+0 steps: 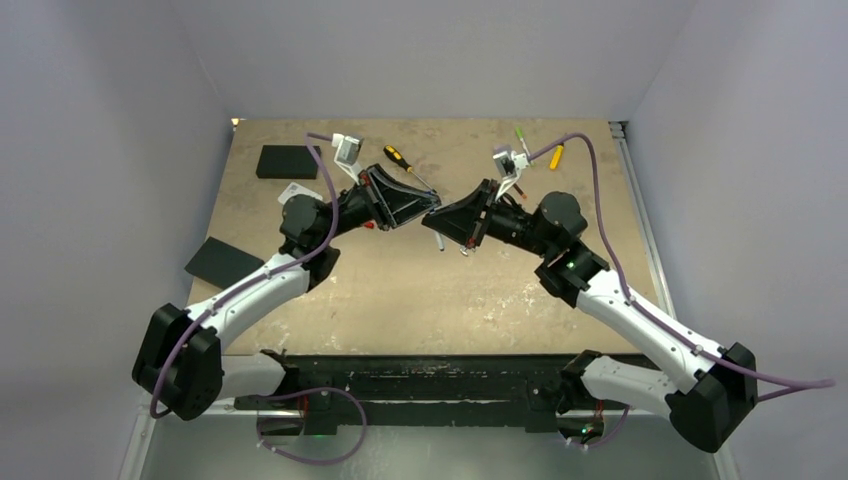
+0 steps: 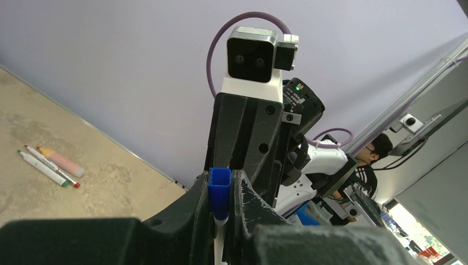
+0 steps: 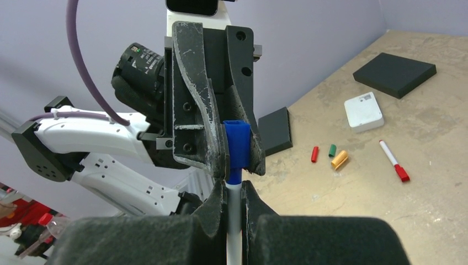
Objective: Open the pen caps
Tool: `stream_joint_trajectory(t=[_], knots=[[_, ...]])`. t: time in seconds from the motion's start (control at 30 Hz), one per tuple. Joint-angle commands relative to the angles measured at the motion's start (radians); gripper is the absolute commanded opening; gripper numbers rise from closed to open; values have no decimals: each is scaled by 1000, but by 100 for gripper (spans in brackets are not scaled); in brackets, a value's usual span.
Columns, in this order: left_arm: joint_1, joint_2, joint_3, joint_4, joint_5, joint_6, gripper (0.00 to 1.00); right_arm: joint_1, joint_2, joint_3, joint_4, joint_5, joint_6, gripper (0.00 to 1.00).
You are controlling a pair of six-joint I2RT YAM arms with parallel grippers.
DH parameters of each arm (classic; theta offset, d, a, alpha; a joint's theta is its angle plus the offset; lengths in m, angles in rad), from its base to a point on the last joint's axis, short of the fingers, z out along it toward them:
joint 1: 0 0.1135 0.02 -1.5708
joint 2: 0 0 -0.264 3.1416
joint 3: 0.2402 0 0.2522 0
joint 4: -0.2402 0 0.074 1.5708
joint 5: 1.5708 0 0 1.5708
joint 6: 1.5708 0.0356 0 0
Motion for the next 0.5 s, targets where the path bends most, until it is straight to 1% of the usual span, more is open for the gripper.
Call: stream_joint_trajectory(t=[0.0, 0.07, 0.2, 0.37, 0.47], knots=[[-1, -65, 49, -102, -97, 85, 0, 3, -44, -42, -3, 27, 1, 0], [7, -64, 69, -102, -122, 76, 0, 3, -60, -66, 2, 50, 14, 0], [24, -38, 107, -39, -157, 14, 0, 2, -95, -107, 16, 87, 44, 0], [55, 11, 127, 80, -196, -86, 0, 3, -117, -110, -10, 108, 43, 0], [74, 26, 136, 108, -206, -125, 0, 3, -125, -112, -20, 104, 41, 0]])
